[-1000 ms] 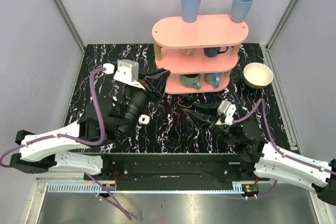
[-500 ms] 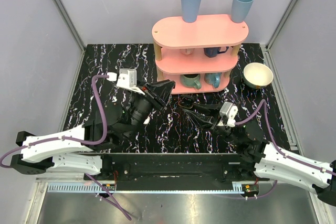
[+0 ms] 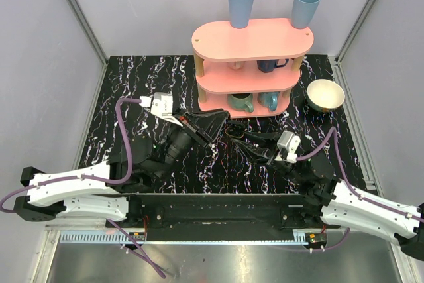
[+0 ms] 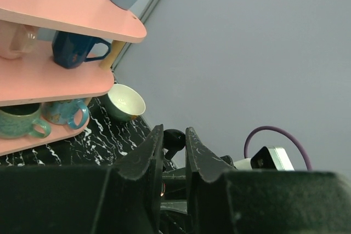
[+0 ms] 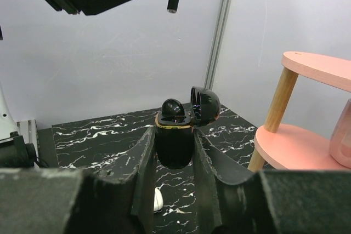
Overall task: Insert the wireless bluetooth earbuds into the charging case
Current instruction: Insert the right earbud into the right side groove of the charging case.
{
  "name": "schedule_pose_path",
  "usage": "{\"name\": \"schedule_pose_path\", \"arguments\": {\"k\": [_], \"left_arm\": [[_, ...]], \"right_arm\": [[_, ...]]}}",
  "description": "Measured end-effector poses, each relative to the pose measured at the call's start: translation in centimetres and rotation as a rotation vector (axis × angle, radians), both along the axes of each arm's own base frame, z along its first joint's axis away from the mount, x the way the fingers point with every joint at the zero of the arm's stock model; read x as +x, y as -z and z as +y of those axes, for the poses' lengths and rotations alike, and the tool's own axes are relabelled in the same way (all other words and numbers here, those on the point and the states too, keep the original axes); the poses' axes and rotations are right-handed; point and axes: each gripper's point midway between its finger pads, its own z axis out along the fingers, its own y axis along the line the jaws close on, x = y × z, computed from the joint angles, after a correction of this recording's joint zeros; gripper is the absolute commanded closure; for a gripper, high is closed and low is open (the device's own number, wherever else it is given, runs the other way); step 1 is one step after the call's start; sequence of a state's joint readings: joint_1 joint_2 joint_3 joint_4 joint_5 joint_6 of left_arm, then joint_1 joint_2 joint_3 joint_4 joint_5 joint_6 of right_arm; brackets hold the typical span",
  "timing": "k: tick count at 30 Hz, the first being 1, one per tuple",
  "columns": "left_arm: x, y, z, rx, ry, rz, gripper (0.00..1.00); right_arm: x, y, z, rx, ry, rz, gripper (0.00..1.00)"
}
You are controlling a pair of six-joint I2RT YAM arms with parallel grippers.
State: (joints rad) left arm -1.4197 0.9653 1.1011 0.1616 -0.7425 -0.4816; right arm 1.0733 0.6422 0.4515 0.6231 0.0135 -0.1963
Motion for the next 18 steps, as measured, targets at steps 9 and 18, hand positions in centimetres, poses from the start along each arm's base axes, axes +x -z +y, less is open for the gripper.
{"name": "schedule_pose_path", "arguments": {"k": [9, 18], "left_arm": [[-0.5, 0.6, -0.7, -0.021, 0.043, -0.003, 1.0], [-0.6, 1.4, -1.1, -0.02, 0.049, -0.009, 1.0]], "right_arm": [[0.1, -0.9, 0.0, 0.007, 0.006, -0.02, 1.0], [0.1, -1.6, 0.5, 0.021, -0.002, -0.032, 1.0]]}}
